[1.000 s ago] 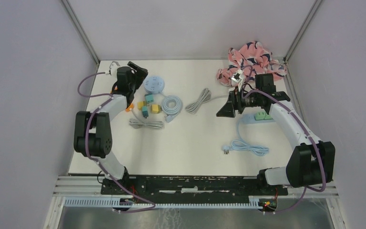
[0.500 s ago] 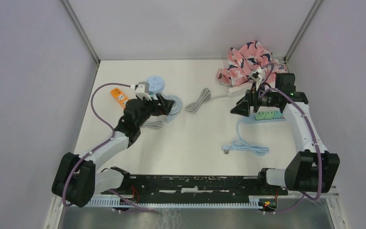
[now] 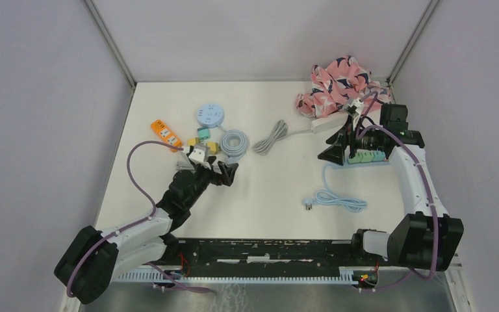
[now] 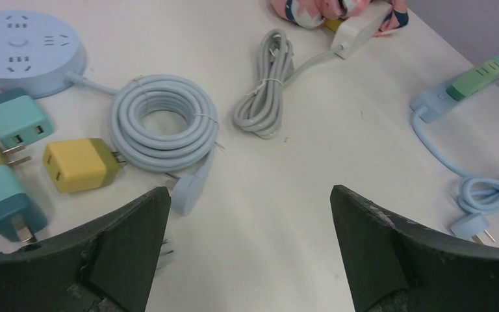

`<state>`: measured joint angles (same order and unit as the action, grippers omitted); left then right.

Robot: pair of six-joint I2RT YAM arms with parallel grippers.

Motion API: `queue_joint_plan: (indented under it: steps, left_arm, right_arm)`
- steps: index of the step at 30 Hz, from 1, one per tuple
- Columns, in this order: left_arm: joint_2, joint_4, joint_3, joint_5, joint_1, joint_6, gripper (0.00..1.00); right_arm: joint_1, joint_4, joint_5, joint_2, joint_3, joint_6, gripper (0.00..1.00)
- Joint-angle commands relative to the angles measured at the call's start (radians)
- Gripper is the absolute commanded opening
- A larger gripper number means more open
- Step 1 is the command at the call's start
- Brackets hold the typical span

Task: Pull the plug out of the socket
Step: Place the socket at the center of the board, then move the socket to the center of the board.

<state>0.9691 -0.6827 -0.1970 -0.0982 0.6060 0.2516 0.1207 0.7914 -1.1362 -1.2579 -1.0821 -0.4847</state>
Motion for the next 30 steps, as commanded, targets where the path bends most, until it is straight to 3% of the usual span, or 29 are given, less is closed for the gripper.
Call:
queue_joint_plan:
  steps: [1,6,11,13,23,30]
  left_arm:
    - [0.033,-0.080,-0.046,-0.016,0.067,-0.113,0.99]
    - [0.058,-0.077,-0.063,-0.045,0.078,-0.113,0.99]
    - [0.097,-0.049,-0.097,-0.043,0.078,-0.114,0.99]
    - [0.104,-0.046,-0.103,-0.044,0.078,-0.114,0.99]
    - [0.101,-0.056,-0.093,-0.052,0.078,-0.111,0.99]
    - [0.113,-0.049,-0.103,-0.054,0.078,-0.110,0.99]
  right_arm:
    - [0.005,0.157,-0.103,-0.017,-0.018,-0.355,0.99]
    - [0.005,0.707,-0.083,-0.106,-0.170,-1.112,1.00]
    - [0.004,0.869,0.016,-0.201,-0.293,-1.385,1.00]
    - [0.005,0.831,0.041,-0.216,-0.295,-1.385,1.00]
    - [0.005,0.344,0.270,-0.099,-0.067,-0.992,1.00]
    - [-0.001,0.250,0.398,-0.101,0.003,-0.998,0.98]
